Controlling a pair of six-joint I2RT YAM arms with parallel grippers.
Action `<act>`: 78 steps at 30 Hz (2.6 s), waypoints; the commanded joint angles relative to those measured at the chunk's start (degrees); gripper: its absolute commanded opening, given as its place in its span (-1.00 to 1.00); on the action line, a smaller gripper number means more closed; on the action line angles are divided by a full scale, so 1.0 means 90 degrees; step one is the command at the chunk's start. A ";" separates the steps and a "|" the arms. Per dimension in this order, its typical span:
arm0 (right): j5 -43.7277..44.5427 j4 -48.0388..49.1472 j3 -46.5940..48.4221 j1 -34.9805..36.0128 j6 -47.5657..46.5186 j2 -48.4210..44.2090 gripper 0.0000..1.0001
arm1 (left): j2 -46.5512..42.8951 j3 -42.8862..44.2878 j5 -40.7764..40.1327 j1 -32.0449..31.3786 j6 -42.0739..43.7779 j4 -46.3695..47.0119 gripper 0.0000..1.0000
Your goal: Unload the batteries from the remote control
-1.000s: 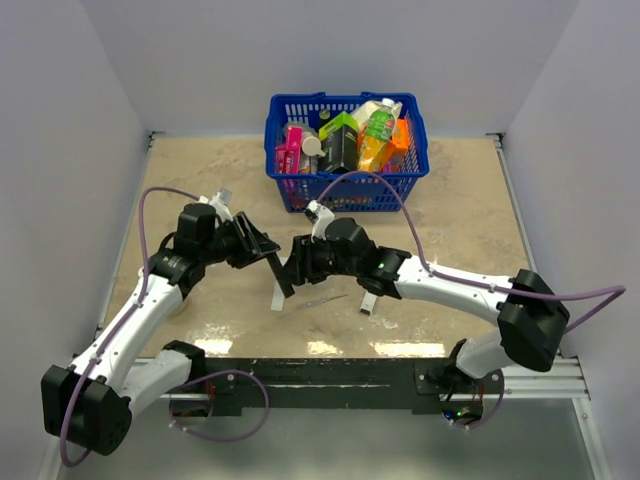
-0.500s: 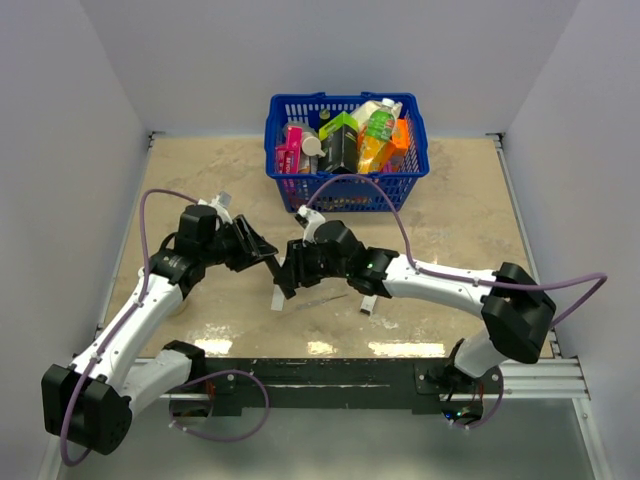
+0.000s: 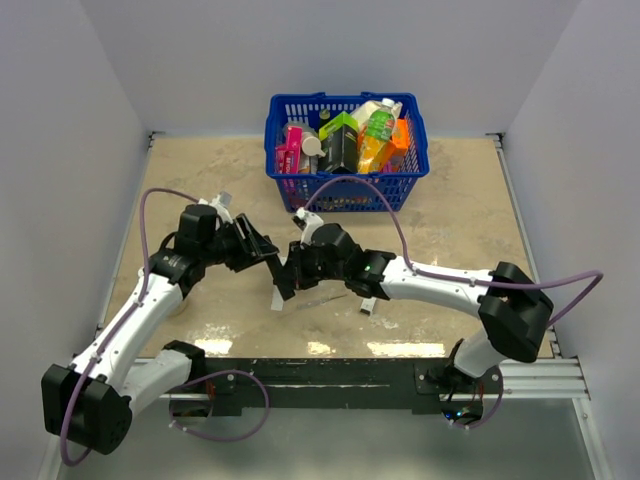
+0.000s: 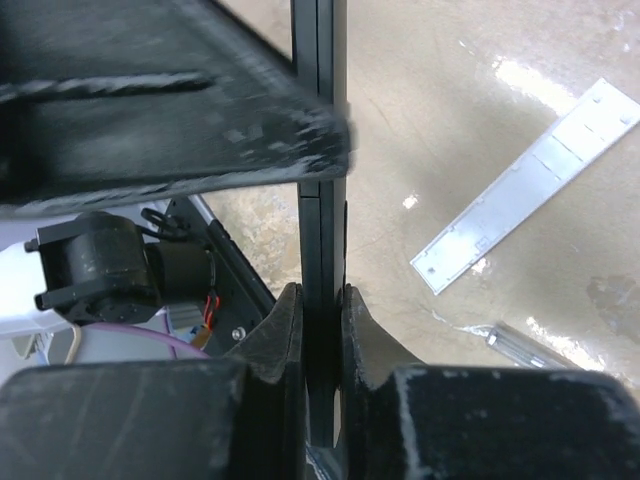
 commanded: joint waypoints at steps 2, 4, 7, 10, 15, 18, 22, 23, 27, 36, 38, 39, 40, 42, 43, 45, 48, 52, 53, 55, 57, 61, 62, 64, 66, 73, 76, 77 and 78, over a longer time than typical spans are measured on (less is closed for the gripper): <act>0.0221 0.0057 -0.0287 -0.0111 0.0435 -0.0504 -1.00 | -0.0154 0.0714 0.0199 -0.0002 0.0610 -0.0142 0.23; 0.0221 0.0115 -0.0502 -0.0111 0.0513 -0.0680 -1.00 | -0.0163 0.0977 0.0189 -0.0002 0.0863 -0.0328 0.40; 0.0036 0.0164 -0.0658 -0.0170 0.0533 -0.0925 -1.00 | -0.0193 0.1232 0.0335 -0.0002 0.1273 -0.0397 0.48; -0.0374 0.0243 -0.0775 -0.0306 0.0592 -0.1179 -1.00 | -0.0299 0.1379 0.0501 -0.0002 0.1741 -0.0417 0.48; -0.1145 0.0681 -0.1185 -0.0706 0.0991 -0.1813 -1.00 | -0.0515 0.1467 0.0939 -0.0002 0.2494 -0.0378 0.48; -0.1692 0.1121 -0.1488 -0.0999 0.1304 -0.2028 -1.00 | -0.0632 0.1380 0.1300 -0.0002 0.2934 -0.0261 0.49; -0.2112 0.1355 -0.1528 -0.1088 0.1412 -0.2195 -1.00 | -0.0632 0.1146 0.2053 -0.0002 0.2936 0.0148 0.50; -0.2297 0.1501 -0.1537 -0.1078 0.1499 -0.2214 -1.00 | -0.0642 0.1048 0.2180 -0.0002 0.2858 0.0479 0.51; -0.2504 0.1970 -0.1664 -0.1097 0.1831 -0.2293 -1.00 | -0.0720 0.0599 0.2853 -0.0002 0.2545 0.1106 0.53; -0.2670 0.2518 -0.1664 -0.1088 0.2193 -0.2332 -1.00 | -0.0632 0.0510 0.2962 -0.0002 0.2486 0.1253 0.58; -0.2699 0.2557 -0.1655 -0.1088 0.2203 -0.2322 -1.00 | -0.0642 0.0510 0.2953 0.0008 0.2466 0.1282 0.57; -0.2728 0.2576 -0.1645 -0.1088 0.2223 -0.2274 -1.00 | -0.0681 0.0510 0.2904 -0.0002 0.2437 0.1312 0.57; -0.2806 0.2644 -0.1635 -0.1097 0.2261 -0.2244 -1.00 | -0.0739 0.0481 0.2875 -0.0002 0.2437 0.1370 0.56; -0.2845 0.2732 -0.1645 -0.1097 0.2310 -0.2215 -1.00 | -0.0788 0.0432 0.2845 -0.0002 0.2447 0.1419 0.55; -0.2846 0.2810 -0.1674 -0.1097 0.2388 -0.2205 -1.00 | -0.0779 0.0422 0.2845 -0.0002 0.2476 0.1410 0.54; -0.2865 0.2860 -0.1674 -0.1097 0.2408 -0.2195 -1.00 | -0.0730 0.0432 0.2884 -0.0002 0.2583 0.1371 0.53; -0.2904 0.2909 -0.1684 -0.1097 0.2438 -0.2176 -1.00 | -0.0652 0.0461 0.3011 -0.0002 0.2642 0.1331 0.52; -0.2992 0.3044 -0.1703 -0.1097 0.2496 -0.2078 -1.00 | -0.0700 0.0501 0.3089 -0.0002 0.2652 0.1429 0.51; -0.3011 0.3094 -0.1723 -0.1097 0.2544 -0.2078 -1.00 | -0.0710 0.0491 0.3060 -0.0002 0.2671 0.1439 0.51; -0.3031 0.3201 -0.1752 -0.1097 0.2632 -0.2078 -1.00 | -0.0681 0.0461 0.3050 -0.0002 0.2701 0.1478 0.50; -0.3051 0.3202 -0.1752 -0.1097 0.2633 -0.2097 -1.00 | -0.0613 0.0403 0.3079 -0.0002 0.2691 0.1526 0.50; -0.3070 0.3172 -0.1801 -0.1097 0.2604 -0.2146 -1.00 | -0.0583 0.0276 0.3177 0.0008 0.2486 0.1916 0.50; -0.3080 0.3182 -0.1811 -0.1097 0.2604 -0.2166 -1.00 | -0.0593 0.0237 0.3139 -0.0002 0.2447 0.1966 0.50; -0.3109 0.3201 -0.1840 -0.1097 0.2633 -0.2166 -1.00 | -0.0622 0.0207 0.3119 -0.0002 0.2418 0.2054 0.48; -0.3129 0.3250 -0.1860 -0.1097 0.2652 -0.2175 -1.00 | -0.0632 0.0129 0.3080 -0.0002 0.2359 0.2122 0.44; -0.3168 0.3280 -0.2064 -0.1097 0.2681 -0.2331 -1.00 | -0.0505 0.0061 0.2982 0.0008 0.2261 0.2308 -0.15; -0.3197 0.3415 -0.2230 -0.1097 0.2769 -0.2390 -1.00 | -0.0417 0.0071 0.2982 -0.0002 0.2222 0.2356 -0.25; -0.3226 0.3465 -0.2269 -0.1088 0.2799 -0.2410 -1.00 | -0.0427 0.0032 0.3040 -0.0002 0.2106 0.2444 -0.29; -0.3236 0.3504 -0.2309 -0.1097 0.2828 -0.2439 -1.00 | -0.0456 -0.0007 0.3060 0.0008 0.2047 0.2638 -0.34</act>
